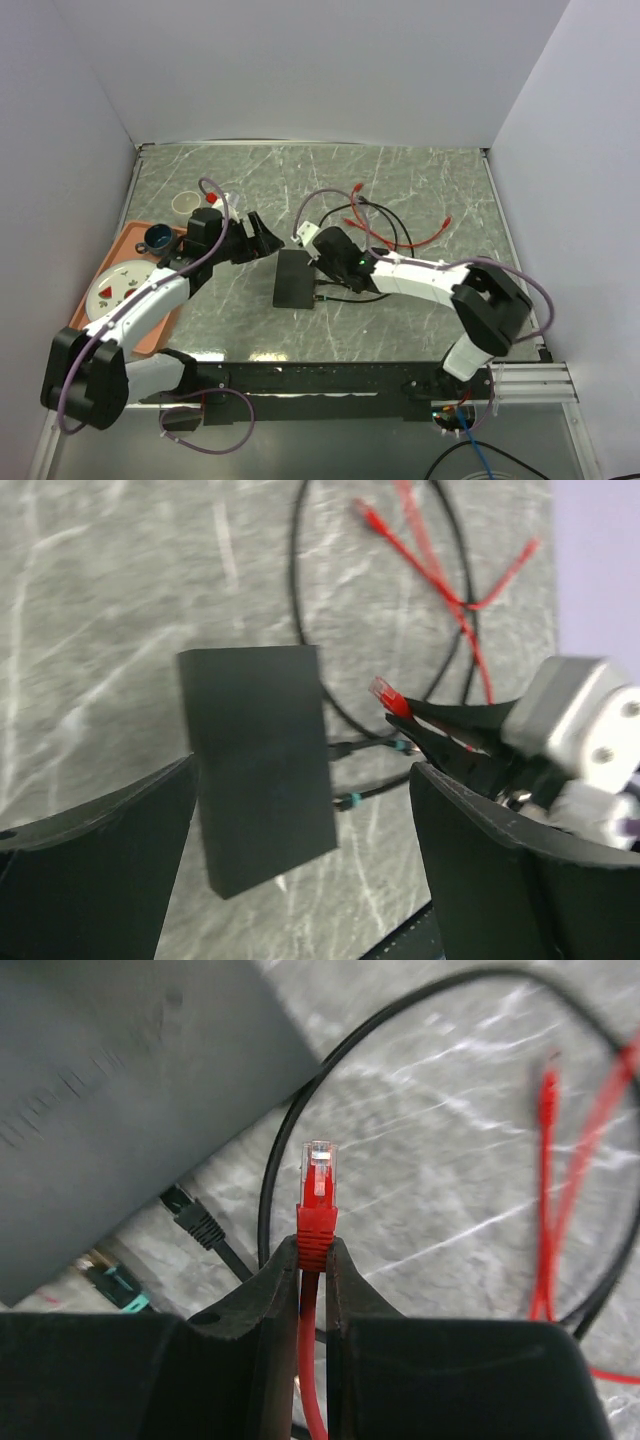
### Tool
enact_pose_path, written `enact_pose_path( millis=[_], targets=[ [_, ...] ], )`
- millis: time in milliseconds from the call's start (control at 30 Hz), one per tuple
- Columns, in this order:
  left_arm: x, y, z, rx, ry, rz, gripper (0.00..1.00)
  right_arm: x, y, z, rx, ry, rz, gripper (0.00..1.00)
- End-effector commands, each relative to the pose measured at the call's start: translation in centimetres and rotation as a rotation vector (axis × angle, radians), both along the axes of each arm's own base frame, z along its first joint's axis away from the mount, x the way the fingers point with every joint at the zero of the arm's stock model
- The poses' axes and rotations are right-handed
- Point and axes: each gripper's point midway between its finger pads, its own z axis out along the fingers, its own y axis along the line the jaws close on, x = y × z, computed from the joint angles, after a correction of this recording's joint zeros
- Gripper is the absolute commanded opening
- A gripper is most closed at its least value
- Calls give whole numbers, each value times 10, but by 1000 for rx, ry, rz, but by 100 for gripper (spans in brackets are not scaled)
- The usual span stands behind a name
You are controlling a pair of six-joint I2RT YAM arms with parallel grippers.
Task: Insert the plug into the switch port
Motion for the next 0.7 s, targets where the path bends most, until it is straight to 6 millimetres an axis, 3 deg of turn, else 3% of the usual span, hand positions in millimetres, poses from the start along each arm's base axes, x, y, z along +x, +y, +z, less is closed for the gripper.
enact_pose_path(
  millis=[0,200,533,667],
  targets=[
    [9,6,-10,-21,25,11,92,3,2,-8,-83,54,63,0],
    [19,18,-32,-22,75,28,93,14,-7,-17,-197,31,48,0],
    [21,16,-66,-47,165,5,93,8,10,-37,-279,40,102,0],
    [22,15,-75,-49,182,4,93,9,18,-32,-244,26,123,0]
  ],
)
